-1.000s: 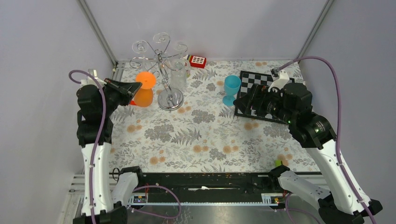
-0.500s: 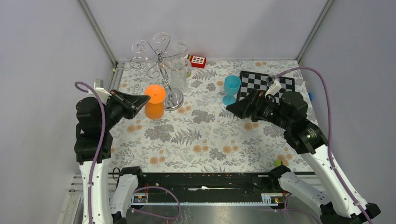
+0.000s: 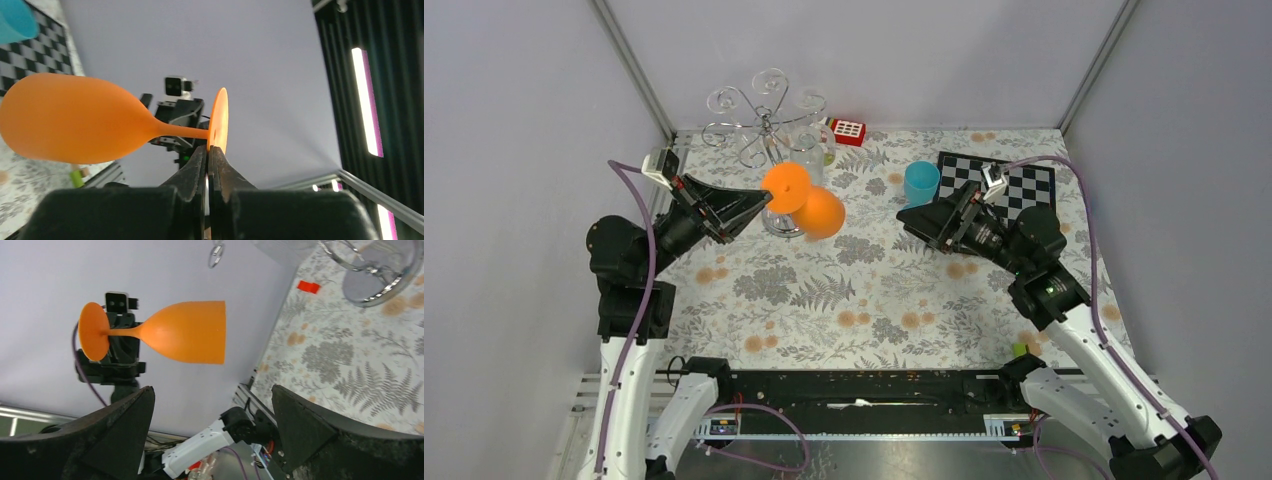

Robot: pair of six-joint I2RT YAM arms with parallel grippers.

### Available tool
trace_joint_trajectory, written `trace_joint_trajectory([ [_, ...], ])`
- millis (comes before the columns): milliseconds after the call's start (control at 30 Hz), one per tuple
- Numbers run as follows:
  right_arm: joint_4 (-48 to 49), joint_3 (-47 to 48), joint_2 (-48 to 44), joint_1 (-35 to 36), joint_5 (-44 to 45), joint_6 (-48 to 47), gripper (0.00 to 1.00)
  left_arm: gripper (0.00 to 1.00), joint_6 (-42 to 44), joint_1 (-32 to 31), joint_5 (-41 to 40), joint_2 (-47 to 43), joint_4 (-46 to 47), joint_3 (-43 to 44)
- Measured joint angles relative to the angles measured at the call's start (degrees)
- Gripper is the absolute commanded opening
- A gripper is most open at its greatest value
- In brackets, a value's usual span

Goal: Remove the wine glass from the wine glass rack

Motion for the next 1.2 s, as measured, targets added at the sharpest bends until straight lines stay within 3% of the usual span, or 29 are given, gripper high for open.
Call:
trace_joint_trajectory([
  [267, 16.85, -1.70, 3.69, 1.81, -2.43, 7.72, 0.95, 0.00, -14.64, -4.63, 0.63, 2.80, 19.54, -1.79],
  [567, 36.48, -1.81, 10.84, 5.33, -4.98, 14.45, 0.90, 0.00, -21.49, -9.81, -0.31, 5.33, 29.99, -2.01],
  [667, 42.86, -1.86, 12.61, 5.66, -5.79, 16.92, 0.80, 0.00, -22.64, -10.34, -0.63, 5.44, 31.41, -2.08],
  [733, 47.43, -1.99, 13.31, 5.75, -5.92, 18.51, 0.67, 0.00, -23.32, -10.43, -0.81, 5.42, 32.63, -2.19],
  [967, 61.07, -2.58, 14.80, 5.86, -6.73, 23.89, 0.38, 0.00, -25.18, -10.82, -2.03, 5.38, 35.87, -2.43],
  [1200, 69.66, -2.54, 18.51, 5.99, -7.30, 28.96, 0.36, 0.00, -25.94, -11.56, -2.34, 5.51, 38.16, -2.43],
])
